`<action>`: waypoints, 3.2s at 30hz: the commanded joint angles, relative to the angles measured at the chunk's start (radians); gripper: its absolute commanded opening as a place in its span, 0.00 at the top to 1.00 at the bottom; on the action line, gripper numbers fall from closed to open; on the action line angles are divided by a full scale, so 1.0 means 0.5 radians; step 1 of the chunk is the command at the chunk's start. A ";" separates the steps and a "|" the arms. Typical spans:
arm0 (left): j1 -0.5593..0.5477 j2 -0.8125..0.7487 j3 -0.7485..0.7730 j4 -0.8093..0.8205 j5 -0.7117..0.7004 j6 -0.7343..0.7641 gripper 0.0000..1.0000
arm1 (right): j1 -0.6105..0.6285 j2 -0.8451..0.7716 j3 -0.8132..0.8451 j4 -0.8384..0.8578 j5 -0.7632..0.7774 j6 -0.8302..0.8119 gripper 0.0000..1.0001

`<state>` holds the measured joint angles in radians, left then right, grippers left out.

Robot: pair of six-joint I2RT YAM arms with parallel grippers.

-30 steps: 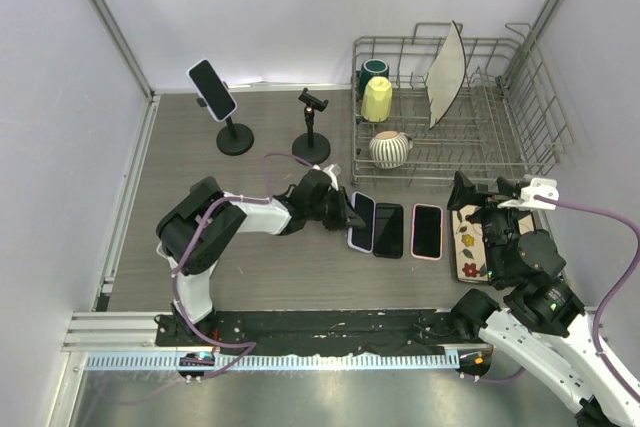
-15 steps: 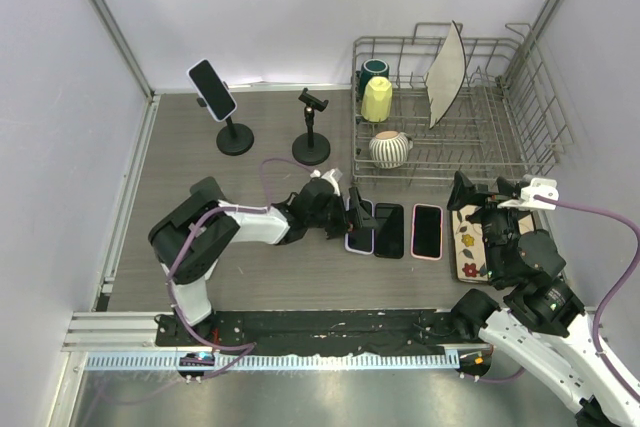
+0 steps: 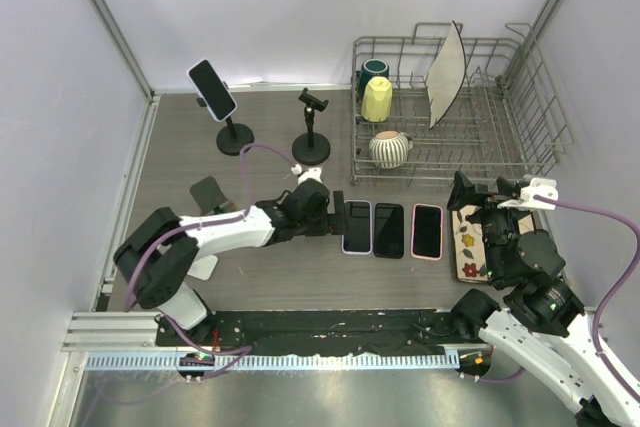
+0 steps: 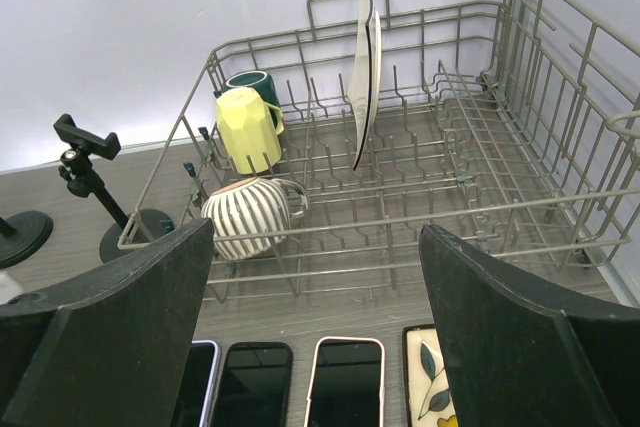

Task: Remove the phone from the phone stand

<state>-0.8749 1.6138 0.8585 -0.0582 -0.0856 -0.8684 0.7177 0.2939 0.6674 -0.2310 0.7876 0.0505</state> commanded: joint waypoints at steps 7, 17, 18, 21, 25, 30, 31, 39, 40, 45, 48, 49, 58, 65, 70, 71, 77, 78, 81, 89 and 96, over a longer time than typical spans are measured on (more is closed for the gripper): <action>0.500 -0.699 0.206 -0.580 -0.626 0.555 0.00 | -0.006 -0.039 -0.006 0.094 -0.001 0.000 0.11; 1.614 -0.915 0.473 -0.486 0.057 0.718 0.00 | -0.003 -0.030 -0.006 0.094 -0.066 0.022 0.11; 1.694 -0.896 0.489 -0.439 0.146 0.682 0.00 | -0.006 -0.026 -0.006 0.094 -0.072 0.019 0.11; 2.013 -0.783 0.522 -0.222 0.422 0.623 0.00 | -0.006 -0.036 -0.012 0.094 -0.090 0.019 0.11; 2.121 -0.611 0.535 0.200 0.613 0.660 0.00 | -0.006 -0.054 -0.019 0.094 -0.099 0.022 0.11; 2.197 -0.360 0.593 0.518 0.742 0.724 0.00 | -0.003 -0.051 -0.031 0.097 -0.133 0.022 0.11; 2.204 -0.304 0.663 0.527 0.748 0.731 0.00 | -0.006 -0.048 -0.034 0.103 -0.136 0.019 0.11; 2.228 0.070 0.943 0.619 0.880 0.752 0.07 | -0.006 -0.079 -0.089 0.152 -0.145 -0.003 0.11; 2.228 0.101 0.985 0.662 0.941 0.737 0.11 | -0.006 -0.072 -0.089 0.155 -0.145 -0.006 0.11; 2.222 0.285 1.114 0.712 1.079 0.608 0.25 | -0.006 -0.042 -0.089 0.158 -0.155 -0.012 0.11; 2.207 0.337 1.133 0.712 1.128 0.602 0.33 | -0.006 -0.036 -0.095 0.161 -0.149 -0.015 0.11; 2.198 0.343 1.133 0.712 1.138 0.605 0.34 | -0.003 -0.039 -0.095 0.164 -0.152 -0.018 0.11; 2.121 0.344 1.109 0.629 1.159 0.694 0.49 | -0.006 -0.039 -0.098 0.167 -0.158 -0.021 0.12; 2.032 0.181 1.069 0.613 1.113 0.697 0.86 | -0.009 -0.039 -0.095 0.164 -0.170 -0.021 0.12; 1.894 -0.018 1.053 0.525 0.939 0.706 1.00 | -0.003 -0.048 -0.098 0.164 -0.173 -0.018 0.12; 1.870 -0.046 1.047 0.485 0.905 0.706 1.00 | -0.006 -0.048 -0.095 0.164 -0.176 -0.018 0.12; 1.606 -0.285 0.986 0.273 0.553 0.703 1.00 | -0.006 -0.069 -0.089 0.155 -0.185 -0.012 0.12; 1.572 -0.322 0.962 0.264 0.512 0.703 1.00 | -0.006 -0.072 -0.089 0.152 -0.188 -0.009 0.12; 1.434 -0.475 0.857 0.221 0.387 0.709 1.00 | -0.006 -0.079 -0.089 0.146 -0.194 -0.012 0.12; 0.922 -0.850 0.431 0.199 -0.077 0.691 1.00 | -0.006 -0.051 -0.074 0.134 -0.234 -0.003 0.13; 0.477 -0.982 0.268 0.236 -0.485 0.574 1.00 | -0.006 0.010 -0.059 0.109 -0.262 -0.006 0.13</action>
<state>-0.5465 1.1870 0.9855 -0.0719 -0.1661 -0.5358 0.7177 0.2710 0.6121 -0.1894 0.6720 0.0509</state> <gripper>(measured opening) 0.146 0.874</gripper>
